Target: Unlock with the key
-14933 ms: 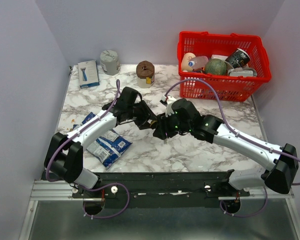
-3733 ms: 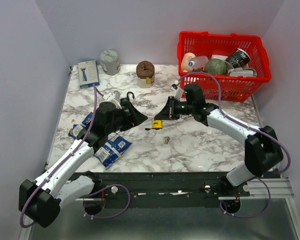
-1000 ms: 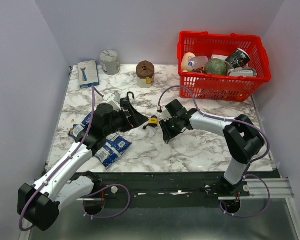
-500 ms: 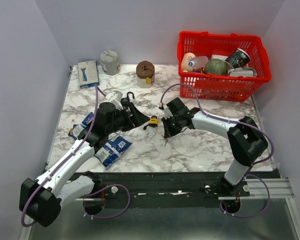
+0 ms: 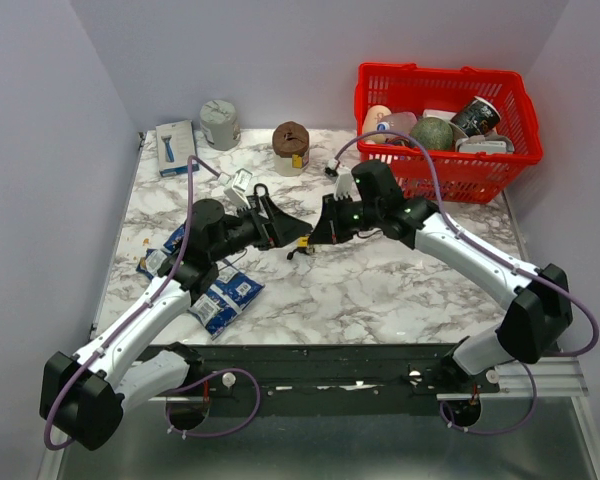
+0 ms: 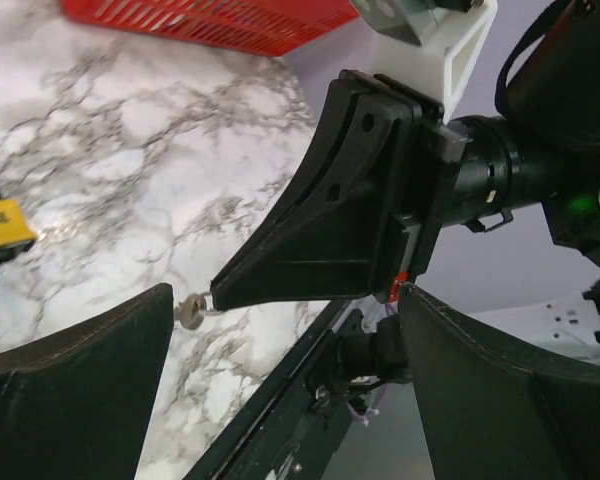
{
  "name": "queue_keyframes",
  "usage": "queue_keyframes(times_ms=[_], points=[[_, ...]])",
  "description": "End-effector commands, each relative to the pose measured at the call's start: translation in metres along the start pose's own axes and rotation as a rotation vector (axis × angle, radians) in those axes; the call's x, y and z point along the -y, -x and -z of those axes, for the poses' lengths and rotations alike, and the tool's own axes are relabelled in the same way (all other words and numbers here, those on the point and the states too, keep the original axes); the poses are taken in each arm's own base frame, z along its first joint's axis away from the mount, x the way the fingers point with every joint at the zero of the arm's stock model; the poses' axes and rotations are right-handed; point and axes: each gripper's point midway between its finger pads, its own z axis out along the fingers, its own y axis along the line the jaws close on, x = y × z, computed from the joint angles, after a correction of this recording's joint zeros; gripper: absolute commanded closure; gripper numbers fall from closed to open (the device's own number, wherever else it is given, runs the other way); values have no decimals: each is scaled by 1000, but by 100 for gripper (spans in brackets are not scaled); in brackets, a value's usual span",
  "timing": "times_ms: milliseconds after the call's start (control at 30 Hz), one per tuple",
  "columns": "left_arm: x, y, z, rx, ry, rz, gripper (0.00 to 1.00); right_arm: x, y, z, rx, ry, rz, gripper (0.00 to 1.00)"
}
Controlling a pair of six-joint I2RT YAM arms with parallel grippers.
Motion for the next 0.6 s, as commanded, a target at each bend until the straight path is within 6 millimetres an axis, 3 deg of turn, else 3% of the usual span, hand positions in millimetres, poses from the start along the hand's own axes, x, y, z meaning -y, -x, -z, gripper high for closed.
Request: queue_keyframes(times_ms=[0, 100, 367, 567], points=[[28, 14, 4, 71, -144, -80, 1, -47, 20, 29, 15, 147, -87, 99], [32, 17, 7, 98, -168, -105, 1, -59, 29, 39, 28, 181, -120, 99], [40, 1, 7, 34, -259, -89, 3, -64, 42, 52, 53, 202, -197, 99], [42, -12, -1, -36, -286, -73, 13, -63, 45, 58, 55, 216, -237, 99]])
